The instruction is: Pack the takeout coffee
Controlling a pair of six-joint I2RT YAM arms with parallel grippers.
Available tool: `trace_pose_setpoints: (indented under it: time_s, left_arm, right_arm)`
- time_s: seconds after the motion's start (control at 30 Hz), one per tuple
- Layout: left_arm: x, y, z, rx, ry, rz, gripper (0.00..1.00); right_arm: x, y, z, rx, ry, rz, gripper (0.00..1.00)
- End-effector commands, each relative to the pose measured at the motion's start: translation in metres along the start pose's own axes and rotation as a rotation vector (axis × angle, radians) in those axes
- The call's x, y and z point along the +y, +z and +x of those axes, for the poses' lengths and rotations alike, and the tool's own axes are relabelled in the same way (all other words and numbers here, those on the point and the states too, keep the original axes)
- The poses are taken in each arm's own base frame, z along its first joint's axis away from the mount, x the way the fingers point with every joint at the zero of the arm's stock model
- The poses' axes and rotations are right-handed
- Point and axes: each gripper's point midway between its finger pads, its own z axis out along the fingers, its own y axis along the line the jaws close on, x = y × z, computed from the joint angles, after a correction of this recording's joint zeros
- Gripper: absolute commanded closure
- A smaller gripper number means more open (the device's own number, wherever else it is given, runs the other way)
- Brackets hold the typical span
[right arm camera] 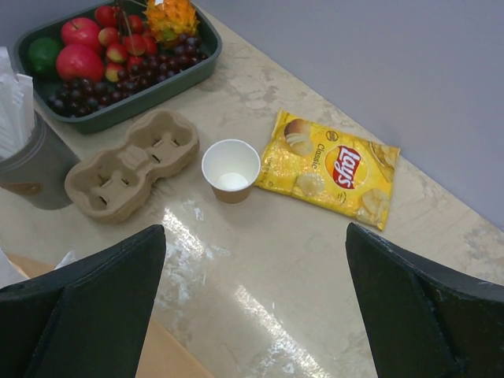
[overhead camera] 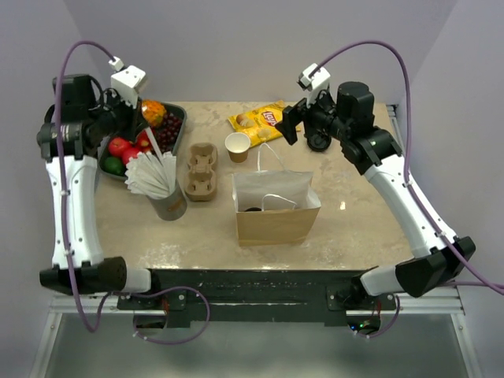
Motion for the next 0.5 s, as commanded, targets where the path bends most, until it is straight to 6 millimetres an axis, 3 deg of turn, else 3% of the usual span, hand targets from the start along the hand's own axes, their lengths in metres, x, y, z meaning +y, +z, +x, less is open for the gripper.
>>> trace_pose_setpoints:
  time_s: [0.0, 0.03, 0.13, 0.23, 0.4, 0.47]
  left_arm:
    - [-0.011, -0.043, -0.065, -0.267, 0.118, -0.045, 1.00]
    - [-0.018, -0.059, -0.088, -0.350, 0.164, -0.037, 1.00]
    - [-0.040, -0.085, -0.126, -0.468, 0.226, 0.045, 1.00]
    - [-0.059, -0.101, -0.150, -0.540, 0.225, 0.139, 1.00]
    - [-0.090, -0.117, -0.169, -0.632, 0.155, 0.326, 1.00]
    - [-0.107, -0.116, -0.166, -0.623, 0.115, 0.447, 1.00]
  right_arm:
    - [-0.011, -0.006, -0.024, -0.037, -0.015, 0.046, 0.01]
    - [-0.012, -0.005, -0.023, -0.032, -0.013, 0.051, 0.01]
    - [-0.029, -0.002, -0.022, -0.020, 0.037, 0.133, 0.01]
    - [-0.056, -0.002, -0.014, 0.005, 0.106, 0.233, 0.01]
    - [-0.098, -0.007, 0.006, 0.041, 0.183, 0.338, 0.01]
    - [-0.107, -0.009, 0.010, 0.044, 0.219, 0.356, 0.01]
